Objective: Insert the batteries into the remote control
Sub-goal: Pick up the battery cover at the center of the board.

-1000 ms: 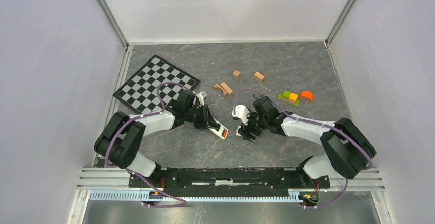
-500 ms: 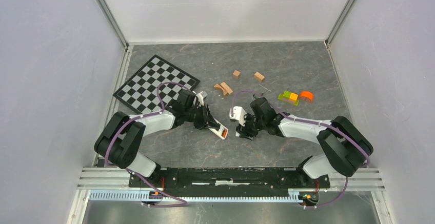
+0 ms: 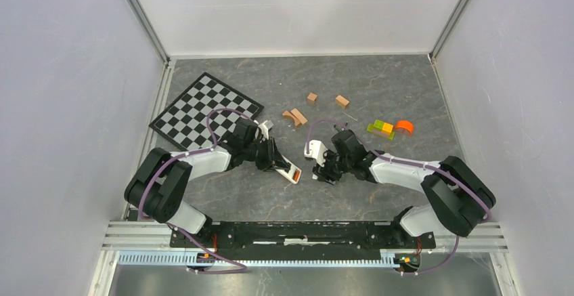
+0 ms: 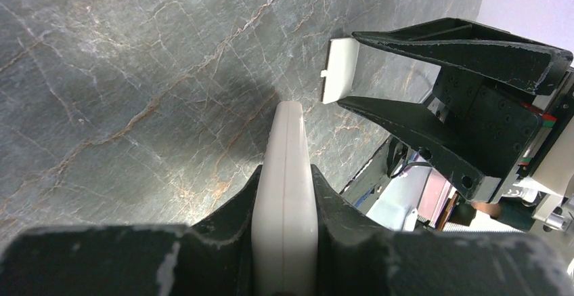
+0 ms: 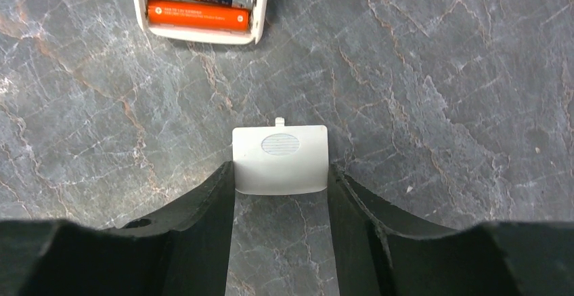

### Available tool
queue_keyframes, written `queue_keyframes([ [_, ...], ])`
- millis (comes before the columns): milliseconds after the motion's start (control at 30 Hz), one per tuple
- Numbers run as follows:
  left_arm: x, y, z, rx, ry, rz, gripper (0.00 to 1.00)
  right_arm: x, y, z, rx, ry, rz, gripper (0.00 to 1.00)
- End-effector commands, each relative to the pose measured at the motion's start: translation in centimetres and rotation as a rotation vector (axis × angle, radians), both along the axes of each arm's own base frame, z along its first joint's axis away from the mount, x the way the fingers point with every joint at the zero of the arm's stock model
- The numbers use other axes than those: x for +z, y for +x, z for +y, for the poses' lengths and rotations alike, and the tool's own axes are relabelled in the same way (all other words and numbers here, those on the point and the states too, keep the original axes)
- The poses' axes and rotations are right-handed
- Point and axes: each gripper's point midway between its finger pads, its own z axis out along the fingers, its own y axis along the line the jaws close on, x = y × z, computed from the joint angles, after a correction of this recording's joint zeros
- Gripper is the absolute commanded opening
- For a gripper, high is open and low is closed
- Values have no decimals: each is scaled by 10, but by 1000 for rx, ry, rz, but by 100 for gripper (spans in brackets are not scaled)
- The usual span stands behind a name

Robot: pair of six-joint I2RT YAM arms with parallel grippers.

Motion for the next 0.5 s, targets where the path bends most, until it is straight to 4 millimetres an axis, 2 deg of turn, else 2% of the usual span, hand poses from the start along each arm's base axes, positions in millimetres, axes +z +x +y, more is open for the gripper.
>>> queue_keyframes([
  [0,7,10,-3,24,-19,-72,20,14,5,2,-28,54,-53,52],
  [267,12,18,-9,82,-57,-99,20,33,3,16,-15,160,-64,53],
  [467,8,18,-15,97,-62,-97,20,47,0,27,-14,259,-64,55],
])
